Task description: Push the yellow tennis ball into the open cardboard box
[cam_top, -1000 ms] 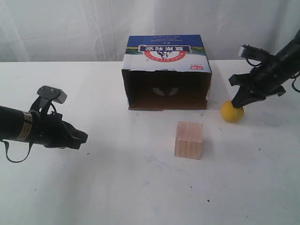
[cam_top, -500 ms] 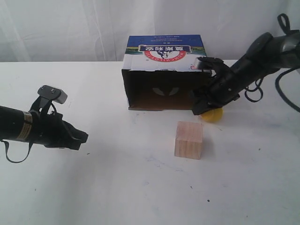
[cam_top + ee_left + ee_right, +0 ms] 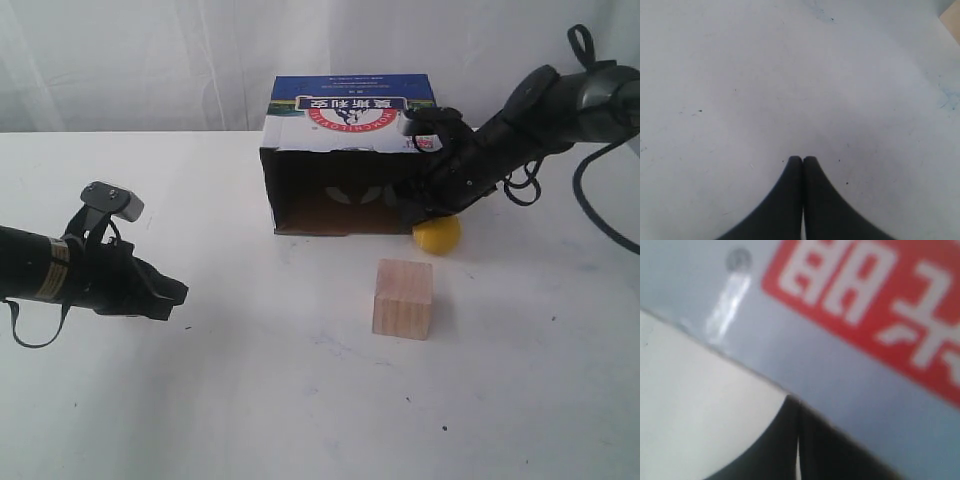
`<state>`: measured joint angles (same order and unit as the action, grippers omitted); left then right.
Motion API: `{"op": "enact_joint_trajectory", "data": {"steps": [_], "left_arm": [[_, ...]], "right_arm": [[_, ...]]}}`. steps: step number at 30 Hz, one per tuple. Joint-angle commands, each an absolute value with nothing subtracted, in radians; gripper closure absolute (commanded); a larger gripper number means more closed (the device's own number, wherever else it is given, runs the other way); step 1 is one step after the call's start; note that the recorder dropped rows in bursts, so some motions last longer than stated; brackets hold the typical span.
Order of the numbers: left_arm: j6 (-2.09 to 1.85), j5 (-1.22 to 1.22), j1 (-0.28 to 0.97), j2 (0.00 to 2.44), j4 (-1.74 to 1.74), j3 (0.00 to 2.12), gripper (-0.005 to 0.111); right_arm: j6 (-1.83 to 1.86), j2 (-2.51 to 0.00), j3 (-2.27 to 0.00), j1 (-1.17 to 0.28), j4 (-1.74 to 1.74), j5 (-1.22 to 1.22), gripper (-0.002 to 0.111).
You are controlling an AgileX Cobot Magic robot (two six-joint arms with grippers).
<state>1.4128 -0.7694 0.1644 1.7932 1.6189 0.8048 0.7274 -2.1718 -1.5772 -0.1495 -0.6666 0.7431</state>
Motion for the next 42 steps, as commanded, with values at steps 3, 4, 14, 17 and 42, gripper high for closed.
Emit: {"op": "enact_joint_trajectory", "data": {"steps": [3, 4, 14, 17, 42], "left_arm": [[1.409, -0.771, 0.163, 1.785, 1.617, 0.799, 0.107], [1.409, -0.771, 0.163, 1.785, 1.617, 0.799, 0.107], [1.409, -0.771, 0.163, 1.785, 1.619, 0.799, 0.107], [1.405, -0.771, 0.163, 1.785, 1.617, 0.799, 0.107], [1.361, -0.793, 0.163, 1.785, 1.557, 0.799, 0.107]], "right_arm": [[0.743, -2.074, -1.608, -0.151, -0.654, 0.754, 0.108], [0.743, -2.06, -1.608, -0.151, -0.652, 0.779, 0.108], [0.537, -2.04, -1.533, -0.149, -0.357, 0.866, 0.108], [0.523, -2.04, -1.517, -0.149, -0.325, 0.84, 0.108], [0.628, -2.124, -1.514, -0.27, -0.422, 0.532, 0.108]]}}
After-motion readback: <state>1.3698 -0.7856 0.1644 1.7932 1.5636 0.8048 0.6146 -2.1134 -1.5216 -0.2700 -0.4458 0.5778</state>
